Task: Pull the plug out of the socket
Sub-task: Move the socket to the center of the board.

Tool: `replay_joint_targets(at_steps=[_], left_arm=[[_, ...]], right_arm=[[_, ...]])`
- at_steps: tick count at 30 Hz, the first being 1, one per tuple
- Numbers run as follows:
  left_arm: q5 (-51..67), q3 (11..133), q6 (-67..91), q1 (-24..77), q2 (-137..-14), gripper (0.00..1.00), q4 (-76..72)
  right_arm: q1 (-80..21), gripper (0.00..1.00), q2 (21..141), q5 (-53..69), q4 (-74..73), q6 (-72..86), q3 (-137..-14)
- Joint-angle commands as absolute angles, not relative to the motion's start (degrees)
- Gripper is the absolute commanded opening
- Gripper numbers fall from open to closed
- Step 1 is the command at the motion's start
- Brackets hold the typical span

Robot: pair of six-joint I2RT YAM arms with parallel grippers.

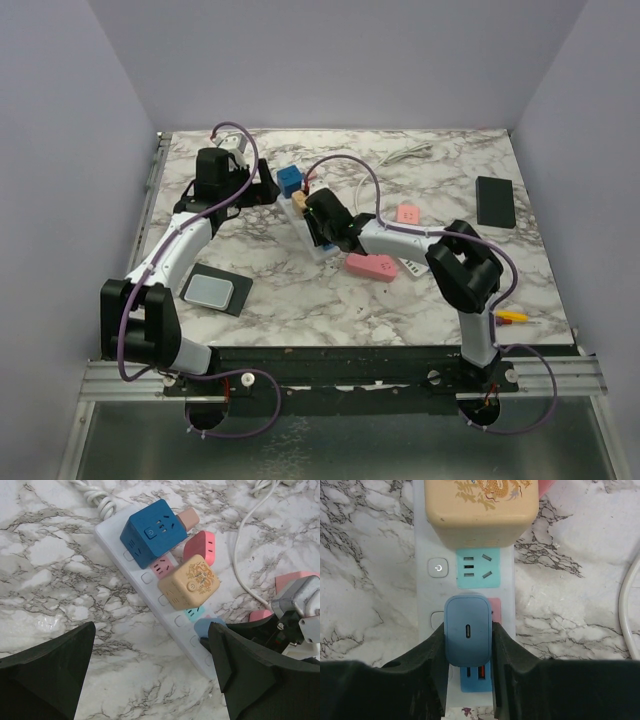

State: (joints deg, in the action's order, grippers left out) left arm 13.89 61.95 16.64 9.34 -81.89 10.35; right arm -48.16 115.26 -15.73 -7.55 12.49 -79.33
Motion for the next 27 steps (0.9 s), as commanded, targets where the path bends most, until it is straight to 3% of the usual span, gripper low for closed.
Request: replay_joint_targets(at_steps=[1,17,27], left_arm=[[15.6,60.9,16.9,9.1,-83.9,0.99,9.6],[22.2,57.8,23.7,10.0,-89.2,0.99,3.3],[23.3,56.0,28.1,13.1,-93.2,0.99,0.2]], right_arm=[[-49.6,0.0,111.1,-14.3,-5.4,11.6,-74.2],[-57.1,0.0,96.9,-11.8,-6.1,18.1,-56.2],[-60.1,0.0,97.8,-16.9,-7.1,23.5,-56.0]])
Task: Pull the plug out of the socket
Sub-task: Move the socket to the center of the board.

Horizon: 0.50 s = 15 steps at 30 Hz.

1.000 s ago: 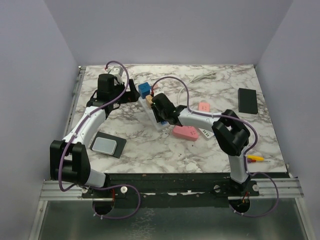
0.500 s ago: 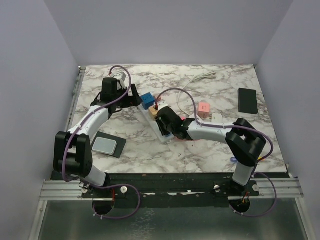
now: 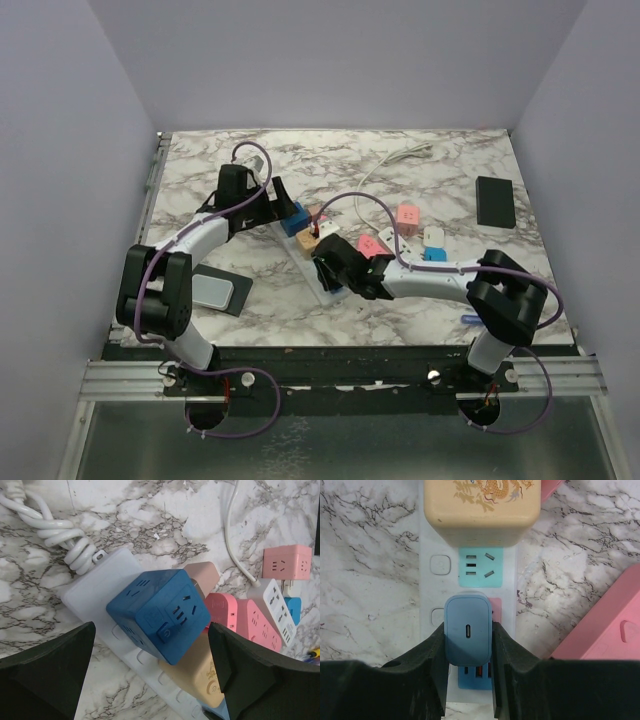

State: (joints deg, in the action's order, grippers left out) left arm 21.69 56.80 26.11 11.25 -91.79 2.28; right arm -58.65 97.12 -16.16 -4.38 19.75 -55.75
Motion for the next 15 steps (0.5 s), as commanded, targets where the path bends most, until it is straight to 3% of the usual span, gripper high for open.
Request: replay_joint_targets(at_steps=[1,15], left_arm=[[23.1,56.0,28.3,13.2,-93.6,0.99,0.2],[21.4,57.2,30.2,13.3,-96.6,0.99,-2.6]], right_arm=[[-60.2,0.0,98.1,-17.1,-7.3,23.6,-56.4],[-62.8,0.0,101.8,-19.2,-7.4,22.2,-59.4]])
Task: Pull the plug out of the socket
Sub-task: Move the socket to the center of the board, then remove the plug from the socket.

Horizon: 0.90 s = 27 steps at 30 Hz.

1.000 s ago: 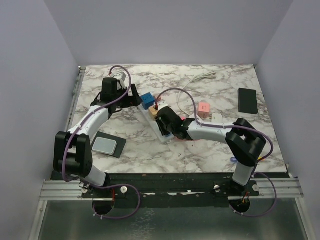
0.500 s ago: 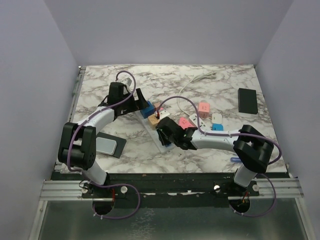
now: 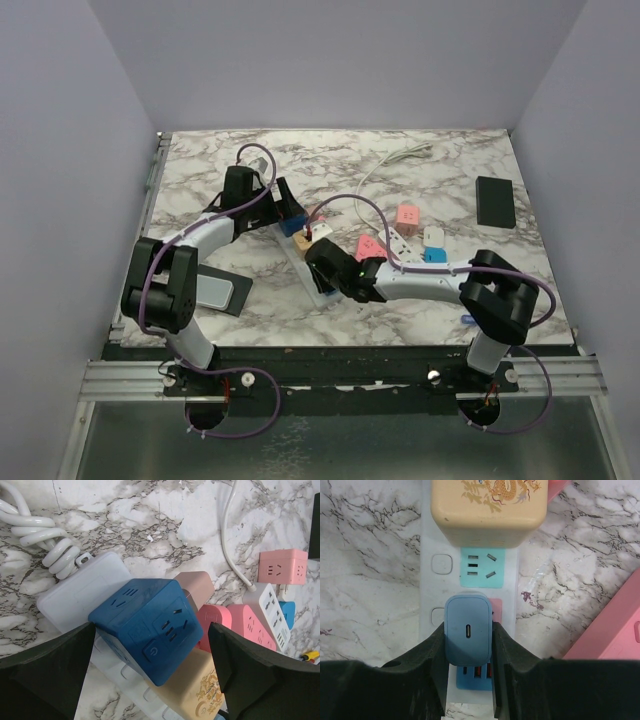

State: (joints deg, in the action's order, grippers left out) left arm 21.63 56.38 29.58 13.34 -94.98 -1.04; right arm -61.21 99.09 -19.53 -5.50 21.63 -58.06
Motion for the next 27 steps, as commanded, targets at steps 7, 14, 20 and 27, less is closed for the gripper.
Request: replay_joint_targets(at_steps=[7,14,20,27], left_arm=[[20.6,57.6,29.8,13.4,-98.1,0.98,-2.6],[19.7,57.5,29.5,13.5,-99.2,0.95,-2.2],[18.8,57.8,28.2,13.8,-99.5,0.84,-0.6],[18.8,57.9,26.7,14.0,-100.6,0.69,1.7]], right_arm=[[-63.2,0.0,103.1,-19.8,-8.7,23.6,-60.5],[-64.1,0.0,103.5,-19.6,-8.8,24.1,-60.9],[-64.1,0.0,103.5,-21.7,-10.6,26.8,-61.4],[-63.5,0.0,103.7,-22.8,-12.9,30.3,-63.1]])
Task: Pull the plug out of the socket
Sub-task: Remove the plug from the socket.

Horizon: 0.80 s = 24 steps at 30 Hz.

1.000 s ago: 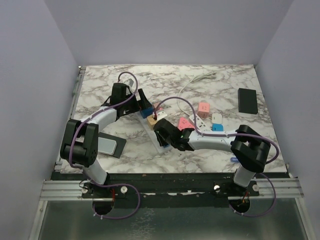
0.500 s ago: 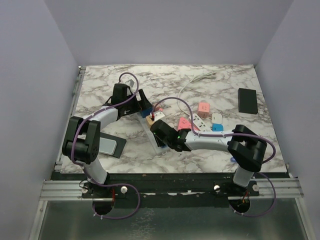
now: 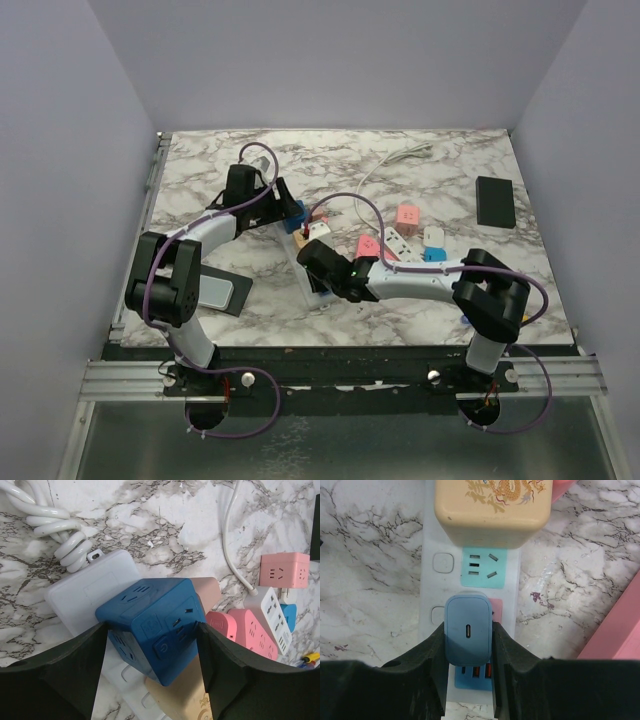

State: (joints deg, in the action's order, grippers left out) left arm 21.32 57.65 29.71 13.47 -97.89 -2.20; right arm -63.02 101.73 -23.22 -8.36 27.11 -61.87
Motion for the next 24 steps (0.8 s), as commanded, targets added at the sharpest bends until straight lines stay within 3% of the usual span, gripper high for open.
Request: replay_joint_targets(at_steps=[1,17,24], left_arm=[[18.9,58.0,26.5,14.0,-100.8,0.67,2.0],[19.5,58.9,25.2,14.1,-102.7,0.59,3.9],[19.4,59.1,25.0,14.1,-102.7,0.56,4.1]], right_arm=[[-63.2,0.0,103.6,-22.3,-12.9,30.8,-63.1],[-55.7,0.0,101.1,-10.9,-9.1,35.7,-58.4],[-55.6,0.0,101.1,-12.3,-9.9,35.4,-58.9]])
